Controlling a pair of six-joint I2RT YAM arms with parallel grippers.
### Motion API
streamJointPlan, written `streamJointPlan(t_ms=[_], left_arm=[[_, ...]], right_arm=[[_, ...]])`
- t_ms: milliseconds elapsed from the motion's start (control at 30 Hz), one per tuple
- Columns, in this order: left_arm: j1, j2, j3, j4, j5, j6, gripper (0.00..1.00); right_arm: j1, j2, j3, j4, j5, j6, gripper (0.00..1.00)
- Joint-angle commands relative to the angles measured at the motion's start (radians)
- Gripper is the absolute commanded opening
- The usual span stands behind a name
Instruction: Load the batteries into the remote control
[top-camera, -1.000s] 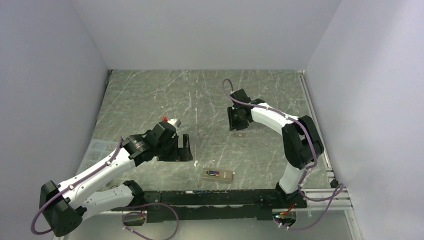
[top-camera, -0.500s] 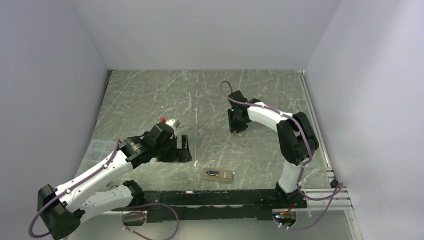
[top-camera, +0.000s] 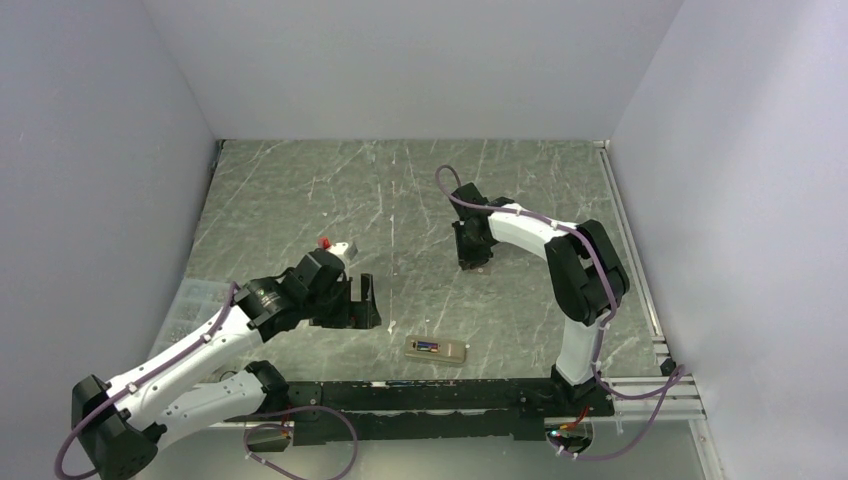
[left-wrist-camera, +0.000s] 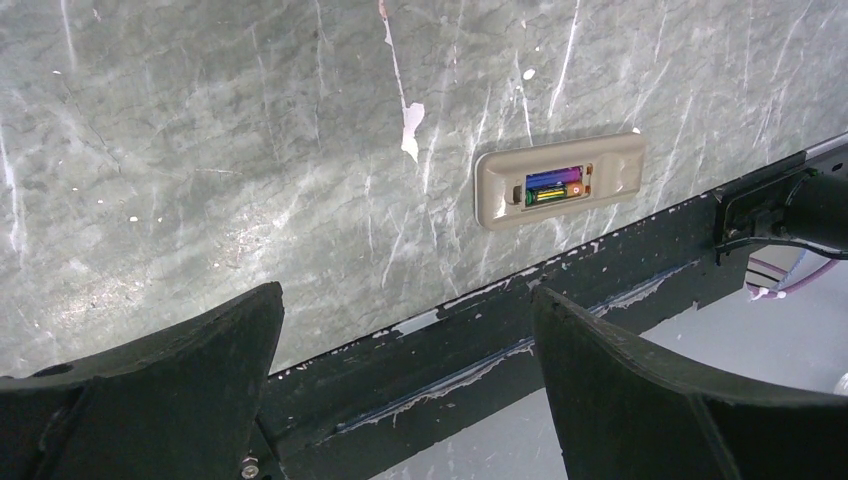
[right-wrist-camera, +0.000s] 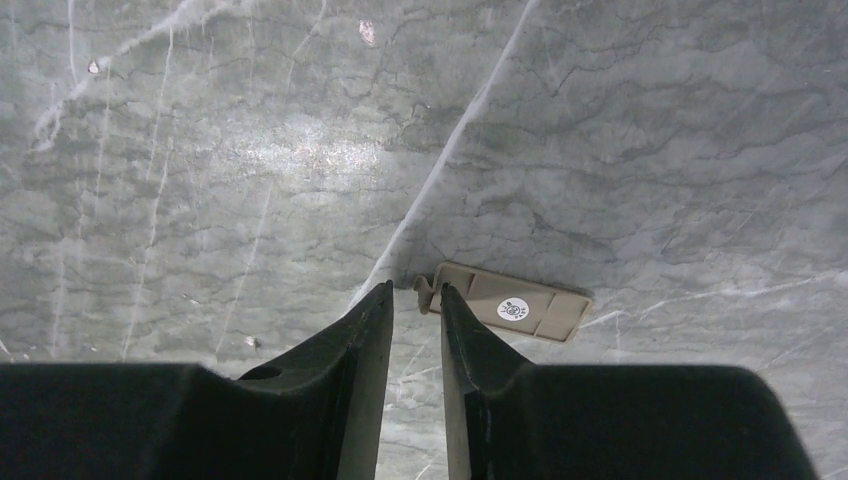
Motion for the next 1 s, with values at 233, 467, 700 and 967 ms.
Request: streamJointPlan(t_ms=[233,467,700,967], left_arm=[[0.005,-0.022,-0.003,0.012,-0.014,0.01,0.99],[0.005,-0.014,-0.001,0.019,-0.004,0.007,1.0],[0.005,-0.004,0.005,0.037,0.009,0.016,1.0],[0.011,0.044,0.011,0.101,0.067,0.022,0.99]], right_arm=[[0.007,0.005,0.037,-0.019,0.031,0.014,0.15],[0.008,-0.01,0.032,-0.021,0.019,0.001,0.01],[0.009,-0.098,-0.013,-0.005,-0.044,-0.023,0.0],[0.009,-0.259,-0.098,0.021,-0.206,-0.086,0.0]])
